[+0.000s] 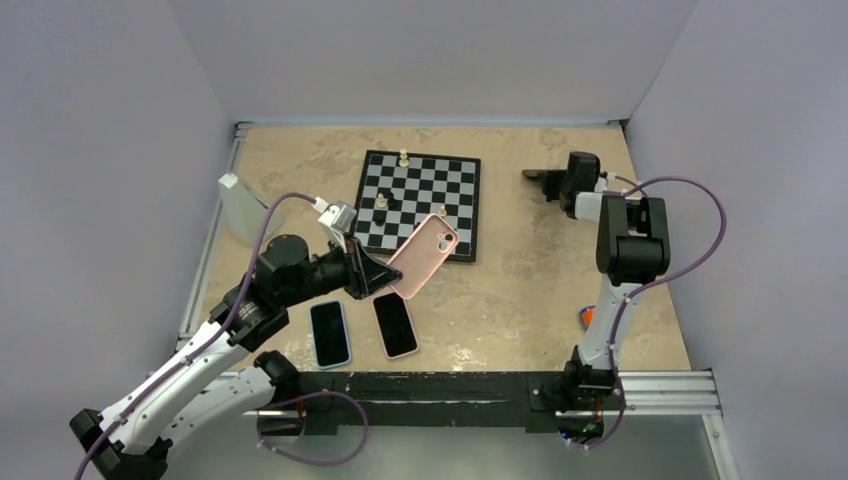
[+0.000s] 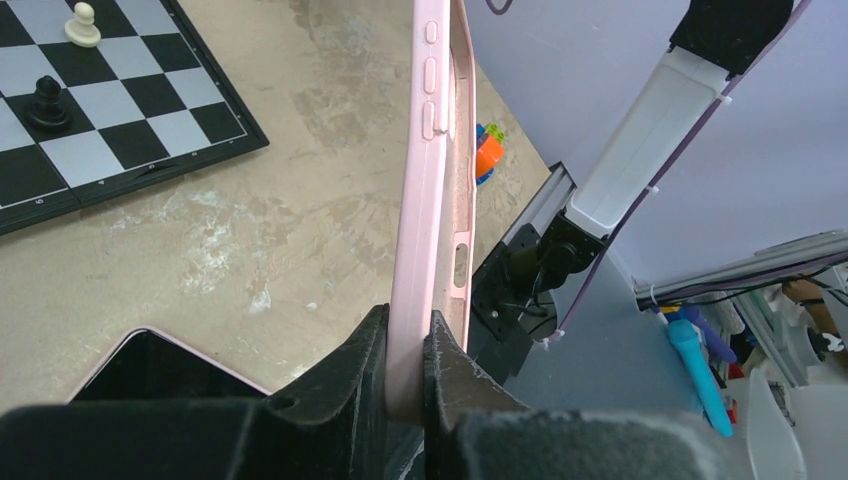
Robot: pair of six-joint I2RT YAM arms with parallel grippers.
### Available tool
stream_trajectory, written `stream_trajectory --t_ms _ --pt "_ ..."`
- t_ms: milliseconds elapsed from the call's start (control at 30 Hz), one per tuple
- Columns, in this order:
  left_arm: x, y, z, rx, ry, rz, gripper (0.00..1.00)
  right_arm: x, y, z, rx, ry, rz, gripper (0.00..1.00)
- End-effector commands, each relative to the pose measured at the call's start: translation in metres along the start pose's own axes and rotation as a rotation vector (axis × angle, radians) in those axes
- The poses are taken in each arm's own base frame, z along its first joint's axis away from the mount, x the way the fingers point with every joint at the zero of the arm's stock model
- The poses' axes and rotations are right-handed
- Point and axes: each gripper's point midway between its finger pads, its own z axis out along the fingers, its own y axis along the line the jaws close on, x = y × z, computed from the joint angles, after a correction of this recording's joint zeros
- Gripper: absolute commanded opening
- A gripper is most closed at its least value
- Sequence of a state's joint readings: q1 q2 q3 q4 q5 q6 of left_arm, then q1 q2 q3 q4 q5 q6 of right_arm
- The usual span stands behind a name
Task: Take the phone out of the phone case
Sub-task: Place the phone at the center of the board.
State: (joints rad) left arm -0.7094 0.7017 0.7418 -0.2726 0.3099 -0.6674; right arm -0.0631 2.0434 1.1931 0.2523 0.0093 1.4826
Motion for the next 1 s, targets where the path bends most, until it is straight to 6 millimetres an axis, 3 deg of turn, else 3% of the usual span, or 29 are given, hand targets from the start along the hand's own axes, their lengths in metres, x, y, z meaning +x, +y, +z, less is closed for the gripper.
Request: stream_trajectory --t_ms 0,67,200,267,400,533,633,767,867,967 --pt "-0.011 -0.017 -0.005 0.06 -0.02 0.037 0.0 -0.008 0.036 -0.003 -0.076 -0.021 0.02 0.07" --pt "-0.012 -0.019 -0.004 0.067 -0.018 0.034 0.0 -0.005 0.03 -0.002 -0.062 -0.004 0.01 0.22" --pt "-0.012 -0.023 0.004 0.092 0.003 0.027 0.0 0.006 0.03 -0.009 -0.053 0.065 -0.054 0.64" --pt "-0.011 -0.024 0.01 0.103 0.019 0.015 0.0 0.01 0.027 -0.018 -0.043 0.103 -0.092 0.76" --pt "-0.005 -0.025 0.029 0.13 0.08 -0.025 0.0 0.018 0.011 -0.052 -0.035 0.162 -0.228 0.8" --pt "0.013 -0.024 0.052 0.157 0.177 -0.094 0.0 0.022 -0.017 -0.104 -0.065 0.174 -0.489 0.8" --pt "0.032 -0.033 0.073 0.222 0.242 -0.132 0.0 0.041 -0.03 -0.153 -0.141 0.246 -0.706 0.75" --pt "0.079 -0.036 0.115 0.258 0.451 -0.175 0.0 0.064 -0.048 -0.216 -0.199 0.291 -0.938 0.73" --pt "0.113 -0.042 0.142 0.322 0.561 -0.188 0.0 0.065 -0.038 -0.267 -0.296 0.238 -1.025 0.73" --pt "0.147 -0.042 0.16 0.369 0.696 -0.237 0.0 0.054 -0.027 -0.303 -0.344 0.173 -1.029 0.72"
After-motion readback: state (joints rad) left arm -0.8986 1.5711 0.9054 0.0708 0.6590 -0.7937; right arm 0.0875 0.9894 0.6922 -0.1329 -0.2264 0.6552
